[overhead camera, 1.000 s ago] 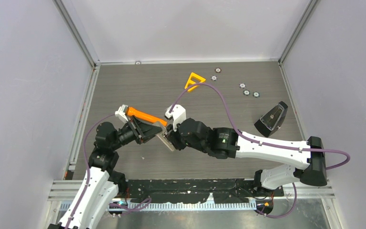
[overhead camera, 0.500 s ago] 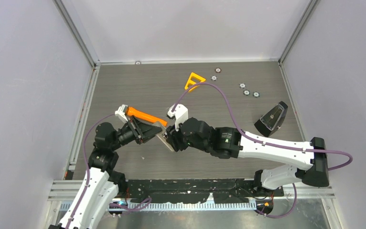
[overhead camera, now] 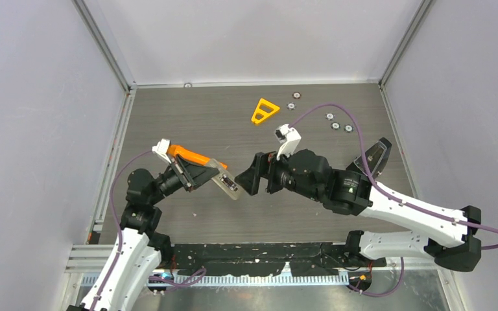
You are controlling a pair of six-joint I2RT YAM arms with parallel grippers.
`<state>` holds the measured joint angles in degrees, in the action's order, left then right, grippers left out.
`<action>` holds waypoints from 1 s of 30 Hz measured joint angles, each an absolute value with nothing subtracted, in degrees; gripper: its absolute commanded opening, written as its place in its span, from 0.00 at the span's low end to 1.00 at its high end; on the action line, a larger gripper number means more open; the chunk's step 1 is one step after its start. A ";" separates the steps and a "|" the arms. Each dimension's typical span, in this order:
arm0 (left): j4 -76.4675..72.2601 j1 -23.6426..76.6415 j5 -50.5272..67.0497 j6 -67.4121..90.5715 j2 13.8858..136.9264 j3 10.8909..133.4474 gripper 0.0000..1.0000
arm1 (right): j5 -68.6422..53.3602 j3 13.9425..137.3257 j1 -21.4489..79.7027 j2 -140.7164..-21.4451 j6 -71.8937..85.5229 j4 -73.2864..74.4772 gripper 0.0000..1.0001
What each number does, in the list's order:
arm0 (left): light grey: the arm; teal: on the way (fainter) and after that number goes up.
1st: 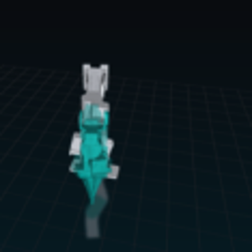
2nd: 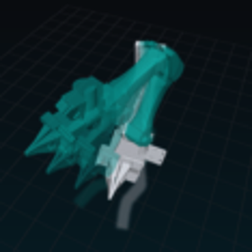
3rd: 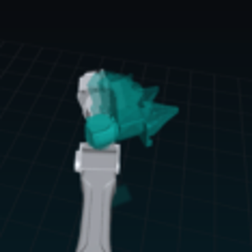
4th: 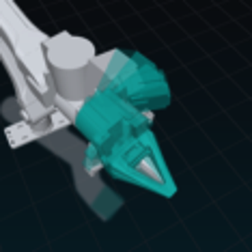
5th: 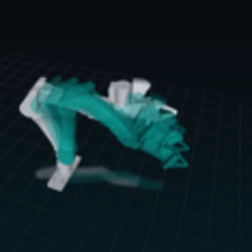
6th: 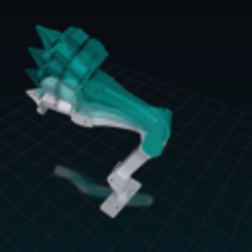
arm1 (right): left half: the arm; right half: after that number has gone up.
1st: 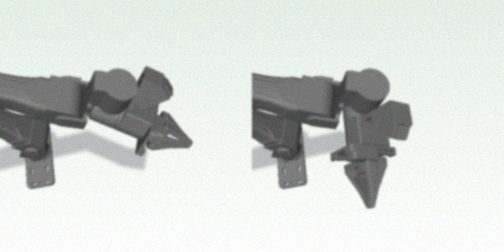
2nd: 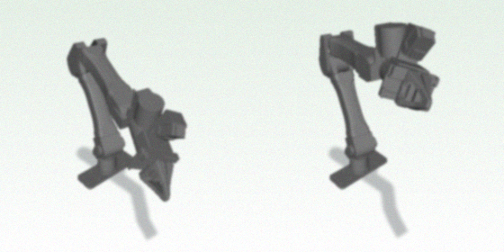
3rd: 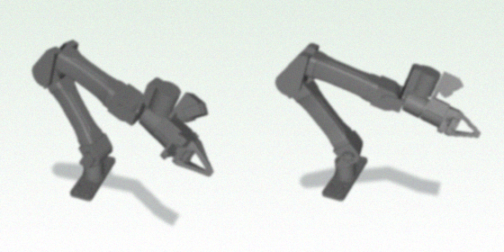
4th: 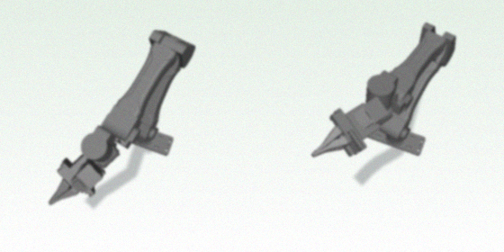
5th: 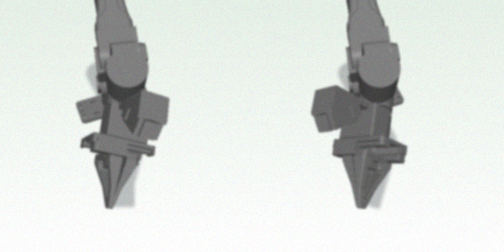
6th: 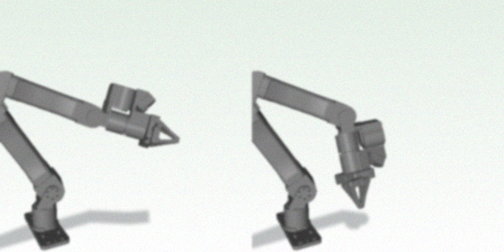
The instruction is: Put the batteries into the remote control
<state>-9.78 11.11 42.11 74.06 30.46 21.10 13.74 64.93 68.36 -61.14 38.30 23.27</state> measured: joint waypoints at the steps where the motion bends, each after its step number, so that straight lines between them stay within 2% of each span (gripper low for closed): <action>1: -10.20 11.11 42.02 73.91 30.39 21.10 0.00 | 13.58 64.38 67.46 -60.84 41.12 23.40 0.95; 10: -11.64 11.09 41.69 73.03 30.22 21.10 0.00 | 10.15 57.34 64.64 -60.77 61.56 21.65 0.95; 15: -12.12 11.09 41.65 72.99 30.22 21.10 0.00 | 7.94 52.34 64.20 -61.65 69.60 13.72 0.95; 25: -12.38 11.07 41.87 72.99 30.50 21.10 0.00 | 3.29 50.98 62.74 -67.88 76.86 2.55 0.96; 28: -12.91 10.83 41.82 72.99 30.50 21.10 0.00 | 2.83 50.87 62.13 -67.92 77.80 1.52 0.99; 30: -13.30 10.74 41.82 72.95 30.50 21.10 0.00 | 2.57 50.83 61.80 -68.01 78.39 0.86 0.96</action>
